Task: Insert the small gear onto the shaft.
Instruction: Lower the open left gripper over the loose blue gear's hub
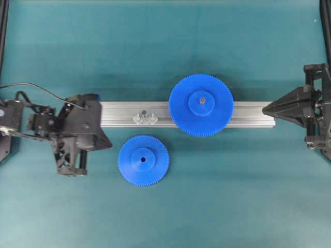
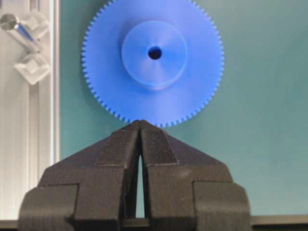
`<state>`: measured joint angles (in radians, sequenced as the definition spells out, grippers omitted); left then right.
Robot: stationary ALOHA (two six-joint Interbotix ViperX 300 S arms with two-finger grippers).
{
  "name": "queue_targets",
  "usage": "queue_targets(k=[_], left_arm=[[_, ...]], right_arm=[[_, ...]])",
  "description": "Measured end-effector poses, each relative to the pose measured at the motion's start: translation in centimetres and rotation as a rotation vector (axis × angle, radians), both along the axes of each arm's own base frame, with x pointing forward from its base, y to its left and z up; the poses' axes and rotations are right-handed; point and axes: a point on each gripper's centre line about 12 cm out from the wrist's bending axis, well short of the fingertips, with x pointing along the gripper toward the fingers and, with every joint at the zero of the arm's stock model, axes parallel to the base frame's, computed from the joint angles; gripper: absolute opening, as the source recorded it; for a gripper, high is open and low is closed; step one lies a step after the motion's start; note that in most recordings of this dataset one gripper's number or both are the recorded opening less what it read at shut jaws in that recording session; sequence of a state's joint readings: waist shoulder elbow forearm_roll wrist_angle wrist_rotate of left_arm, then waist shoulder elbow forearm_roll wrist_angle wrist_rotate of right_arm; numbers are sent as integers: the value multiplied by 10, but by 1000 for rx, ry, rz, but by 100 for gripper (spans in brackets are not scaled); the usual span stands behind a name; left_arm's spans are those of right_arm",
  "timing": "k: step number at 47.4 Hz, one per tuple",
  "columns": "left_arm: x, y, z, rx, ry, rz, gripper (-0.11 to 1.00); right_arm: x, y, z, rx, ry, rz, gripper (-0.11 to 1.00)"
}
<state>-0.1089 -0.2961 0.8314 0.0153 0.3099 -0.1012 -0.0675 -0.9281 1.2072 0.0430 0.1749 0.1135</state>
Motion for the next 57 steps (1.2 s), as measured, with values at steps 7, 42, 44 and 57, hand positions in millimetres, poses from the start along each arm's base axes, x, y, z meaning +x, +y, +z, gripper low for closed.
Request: queue_targets(k=[7, 42, 44, 57], left_arm=[[10, -1, -8, 6, 29, -2, 0], [68, -11, -27, 69, 213, -68, 0], [71, -12, -28, 69, 222, -69, 0], [83, -16, -35, 80, 324, -79, 0]], right_arm=[[-1, -1, -2, -1, 5, -2, 8], [-3, 0, -8, 1, 21, -3, 8], [-3, 0, -8, 1, 21, -3, 8], [-4, 0, -11, 2, 28, -3, 8]])
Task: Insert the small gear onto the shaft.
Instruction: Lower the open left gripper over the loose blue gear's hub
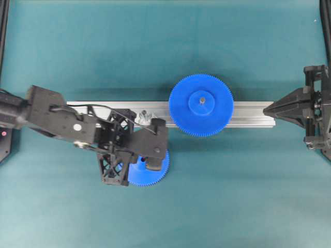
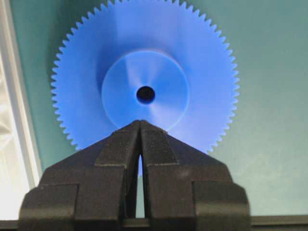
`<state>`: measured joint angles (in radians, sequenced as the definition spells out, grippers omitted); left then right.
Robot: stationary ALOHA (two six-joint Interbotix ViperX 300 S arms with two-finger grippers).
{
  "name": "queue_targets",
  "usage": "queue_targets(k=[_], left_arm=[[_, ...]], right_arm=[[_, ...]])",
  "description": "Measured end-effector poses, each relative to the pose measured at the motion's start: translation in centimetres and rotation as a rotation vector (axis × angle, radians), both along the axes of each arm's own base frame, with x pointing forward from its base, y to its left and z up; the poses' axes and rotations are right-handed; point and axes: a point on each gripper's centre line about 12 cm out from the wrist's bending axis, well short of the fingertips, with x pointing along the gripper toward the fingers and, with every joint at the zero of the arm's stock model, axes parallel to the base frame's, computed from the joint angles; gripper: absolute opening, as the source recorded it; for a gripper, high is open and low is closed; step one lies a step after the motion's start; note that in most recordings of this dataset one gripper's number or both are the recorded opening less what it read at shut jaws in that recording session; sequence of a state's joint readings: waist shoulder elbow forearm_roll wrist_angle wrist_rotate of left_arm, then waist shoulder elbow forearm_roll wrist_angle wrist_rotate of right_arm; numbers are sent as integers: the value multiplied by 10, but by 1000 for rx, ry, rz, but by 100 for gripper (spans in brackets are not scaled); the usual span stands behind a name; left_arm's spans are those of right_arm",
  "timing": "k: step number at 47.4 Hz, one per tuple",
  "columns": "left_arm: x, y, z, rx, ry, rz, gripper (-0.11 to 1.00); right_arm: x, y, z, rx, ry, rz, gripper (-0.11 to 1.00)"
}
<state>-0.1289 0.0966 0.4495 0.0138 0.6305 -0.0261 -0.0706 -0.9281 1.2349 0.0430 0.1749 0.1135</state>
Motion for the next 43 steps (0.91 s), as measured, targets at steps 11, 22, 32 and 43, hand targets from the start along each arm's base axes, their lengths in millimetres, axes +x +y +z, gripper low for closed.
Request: queue_targets(k=[11, 22, 32, 43], left_arm=[[13, -1, -2, 9, 28, -7, 0], [19, -2, -3, 13, 26, -17, 0], [21, -3, -5, 16, 51, -18, 0], [23, -3, -6, 19, 77, -18, 0]], right_arm=[[0, 0, 0, -1, 0, -1, 8], [0, 0, 0, 0, 0, -2, 8], [0, 0, 0, 0, 0, -2, 8], [0, 0, 0, 0, 0, -2, 8]])
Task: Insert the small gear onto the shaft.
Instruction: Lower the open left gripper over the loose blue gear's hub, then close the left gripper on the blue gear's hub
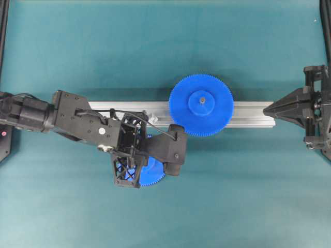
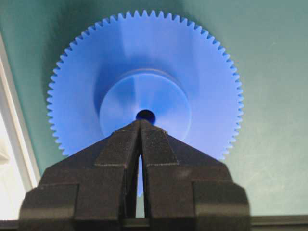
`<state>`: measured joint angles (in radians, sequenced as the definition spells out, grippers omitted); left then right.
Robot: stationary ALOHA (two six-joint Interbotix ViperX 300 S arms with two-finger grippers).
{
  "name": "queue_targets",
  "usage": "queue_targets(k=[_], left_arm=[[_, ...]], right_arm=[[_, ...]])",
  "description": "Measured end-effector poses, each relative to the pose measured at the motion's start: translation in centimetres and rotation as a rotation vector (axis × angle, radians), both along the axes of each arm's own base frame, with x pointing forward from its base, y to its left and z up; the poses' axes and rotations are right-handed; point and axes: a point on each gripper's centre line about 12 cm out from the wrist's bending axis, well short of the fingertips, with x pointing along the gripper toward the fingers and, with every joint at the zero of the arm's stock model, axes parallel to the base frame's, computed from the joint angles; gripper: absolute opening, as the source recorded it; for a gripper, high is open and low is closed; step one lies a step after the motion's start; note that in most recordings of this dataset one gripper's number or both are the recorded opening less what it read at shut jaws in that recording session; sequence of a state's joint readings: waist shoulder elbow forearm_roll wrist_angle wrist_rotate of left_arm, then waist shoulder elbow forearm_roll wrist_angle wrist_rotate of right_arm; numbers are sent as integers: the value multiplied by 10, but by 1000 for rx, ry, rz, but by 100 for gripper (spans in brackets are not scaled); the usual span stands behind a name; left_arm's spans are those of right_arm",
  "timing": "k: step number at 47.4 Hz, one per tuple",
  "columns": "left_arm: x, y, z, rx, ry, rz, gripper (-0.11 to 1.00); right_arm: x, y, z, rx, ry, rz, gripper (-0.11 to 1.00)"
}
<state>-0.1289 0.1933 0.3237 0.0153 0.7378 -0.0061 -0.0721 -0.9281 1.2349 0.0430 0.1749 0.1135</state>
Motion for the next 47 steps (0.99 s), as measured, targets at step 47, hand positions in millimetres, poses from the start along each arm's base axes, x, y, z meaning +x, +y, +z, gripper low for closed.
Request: queue_targets(k=[47], left_arm=[[2, -4, -2, -1, 6, -7, 0]], right_arm=[[-1, 0, -1, 0, 2, 0, 8]])
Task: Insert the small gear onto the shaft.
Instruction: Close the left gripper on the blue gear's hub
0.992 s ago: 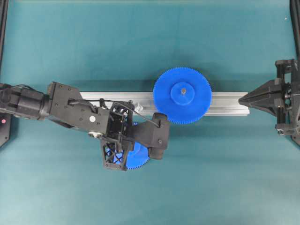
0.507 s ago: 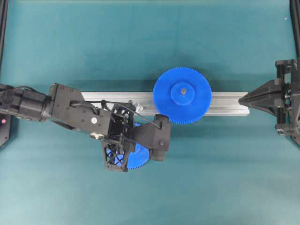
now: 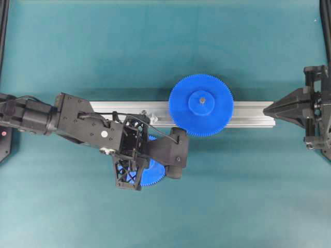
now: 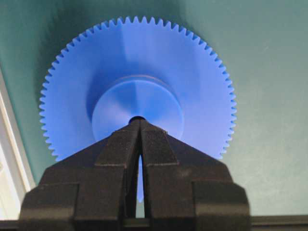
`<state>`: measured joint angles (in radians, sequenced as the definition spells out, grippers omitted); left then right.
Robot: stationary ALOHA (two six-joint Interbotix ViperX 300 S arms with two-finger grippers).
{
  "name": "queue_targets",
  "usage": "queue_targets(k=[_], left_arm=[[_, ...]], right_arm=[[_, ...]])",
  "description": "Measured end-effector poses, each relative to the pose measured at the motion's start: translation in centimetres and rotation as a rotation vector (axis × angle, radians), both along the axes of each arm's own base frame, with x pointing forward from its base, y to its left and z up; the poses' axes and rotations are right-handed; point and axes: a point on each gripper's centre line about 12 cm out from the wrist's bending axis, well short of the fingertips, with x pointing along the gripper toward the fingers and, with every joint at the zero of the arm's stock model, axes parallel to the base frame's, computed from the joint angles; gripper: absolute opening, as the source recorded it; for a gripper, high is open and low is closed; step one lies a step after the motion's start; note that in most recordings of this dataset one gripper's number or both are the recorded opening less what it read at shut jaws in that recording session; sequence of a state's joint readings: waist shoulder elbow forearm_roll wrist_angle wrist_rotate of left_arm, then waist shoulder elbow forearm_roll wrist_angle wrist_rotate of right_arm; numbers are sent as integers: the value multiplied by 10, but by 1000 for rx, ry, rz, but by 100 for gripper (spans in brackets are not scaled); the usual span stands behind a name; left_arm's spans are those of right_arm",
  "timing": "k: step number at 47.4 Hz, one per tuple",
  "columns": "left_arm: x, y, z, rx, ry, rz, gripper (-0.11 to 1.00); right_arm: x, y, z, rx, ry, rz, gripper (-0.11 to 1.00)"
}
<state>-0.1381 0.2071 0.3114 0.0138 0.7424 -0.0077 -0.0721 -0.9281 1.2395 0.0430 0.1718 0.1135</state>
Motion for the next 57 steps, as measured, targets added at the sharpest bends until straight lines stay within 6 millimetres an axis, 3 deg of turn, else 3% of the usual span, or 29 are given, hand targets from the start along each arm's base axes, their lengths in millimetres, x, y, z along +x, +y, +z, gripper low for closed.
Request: queue_targets(k=[10, 16, 20, 28, 33, 57], left_arm=[[0, -1, 0, 1, -2, -2, 1], [0, -1, 1, 1, -2, -1, 9], [0, 0, 1, -2, -3, 8, 27], [0, 0, 0, -2, 2, 9, 75], [0, -1, 0, -4, 0, 15, 92], [1, -1, -4, -7, 5, 25, 92]], right_arm=[[0, 0, 0, 0, -2, -2, 8], [0, 0, 0, 0, -2, 0, 8], [0, 0, 1, 0, -3, 0, 8], [0, 0, 1, 0, -3, -2, 8], [0, 0, 1, 0, -3, 0, 8], [0, 0, 1, 0, -3, 0, 8]])
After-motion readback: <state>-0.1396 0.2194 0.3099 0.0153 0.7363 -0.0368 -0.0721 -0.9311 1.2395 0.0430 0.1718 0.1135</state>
